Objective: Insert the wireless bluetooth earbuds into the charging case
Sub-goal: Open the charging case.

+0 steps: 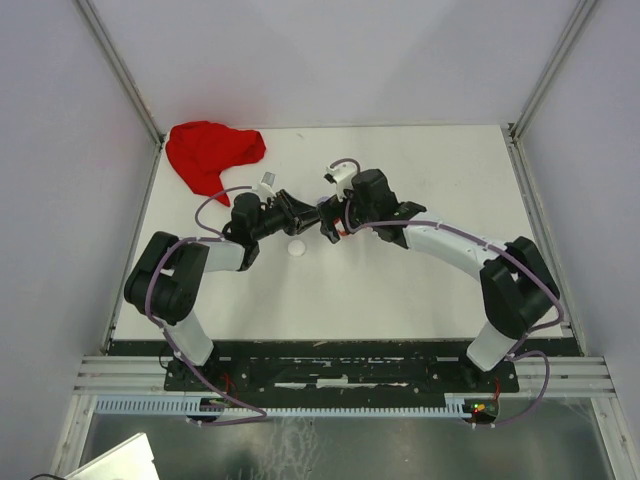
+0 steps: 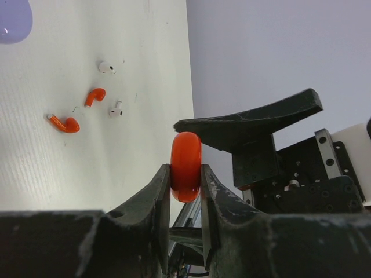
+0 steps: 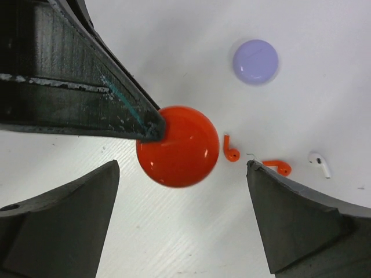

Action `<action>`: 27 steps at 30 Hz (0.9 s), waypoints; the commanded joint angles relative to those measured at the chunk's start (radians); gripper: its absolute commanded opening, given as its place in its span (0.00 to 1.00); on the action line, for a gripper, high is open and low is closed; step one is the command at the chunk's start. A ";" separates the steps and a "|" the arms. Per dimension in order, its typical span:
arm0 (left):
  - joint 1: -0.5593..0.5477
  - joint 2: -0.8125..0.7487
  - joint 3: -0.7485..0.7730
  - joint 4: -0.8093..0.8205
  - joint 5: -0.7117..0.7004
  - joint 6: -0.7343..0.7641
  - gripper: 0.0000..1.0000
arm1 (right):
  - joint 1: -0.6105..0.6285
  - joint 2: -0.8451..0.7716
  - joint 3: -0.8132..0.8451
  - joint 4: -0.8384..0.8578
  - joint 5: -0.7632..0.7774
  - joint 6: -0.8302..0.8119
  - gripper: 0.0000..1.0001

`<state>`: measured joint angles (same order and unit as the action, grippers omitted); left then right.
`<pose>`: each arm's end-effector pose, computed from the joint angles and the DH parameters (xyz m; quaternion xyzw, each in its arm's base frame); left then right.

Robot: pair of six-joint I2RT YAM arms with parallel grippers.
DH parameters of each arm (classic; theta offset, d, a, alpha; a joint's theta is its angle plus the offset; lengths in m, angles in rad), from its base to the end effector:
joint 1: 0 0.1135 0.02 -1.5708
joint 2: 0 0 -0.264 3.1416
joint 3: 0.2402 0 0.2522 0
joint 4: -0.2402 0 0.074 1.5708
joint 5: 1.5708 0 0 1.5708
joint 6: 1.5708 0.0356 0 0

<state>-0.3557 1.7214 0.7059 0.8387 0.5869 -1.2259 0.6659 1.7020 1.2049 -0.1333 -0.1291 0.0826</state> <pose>0.3135 -0.1375 0.1798 -0.1410 0.7439 -0.5928 0.2745 0.3013 0.2425 0.2467 -0.2838 0.8437 0.2188 0.3998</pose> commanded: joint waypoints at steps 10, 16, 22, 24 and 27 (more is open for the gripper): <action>-0.005 -0.015 0.027 0.023 0.017 0.058 0.03 | -0.006 -0.175 -0.024 0.023 0.273 0.067 1.00; -0.005 -0.025 0.026 0.022 0.021 0.058 0.03 | -0.007 -0.126 -0.016 0.026 0.278 0.075 1.00; -0.005 -0.032 0.022 0.031 0.025 0.051 0.03 | -0.007 -0.080 0.005 0.009 0.285 0.080 0.99; -0.005 -0.031 0.019 0.048 0.029 0.038 0.03 | -0.007 -0.063 0.009 0.008 0.287 0.083 1.00; -0.005 -0.030 0.017 0.066 0.035 0.024 0.03 | -0.009 -0.042 0.012 0.015 0.287 0.087 0.99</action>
<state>-0.3546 1.7214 0.7059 0.8371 0.5835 -1.2251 0.6605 1.6352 1.1667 -0.1471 0.1375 0.1528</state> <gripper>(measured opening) 0.295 0.994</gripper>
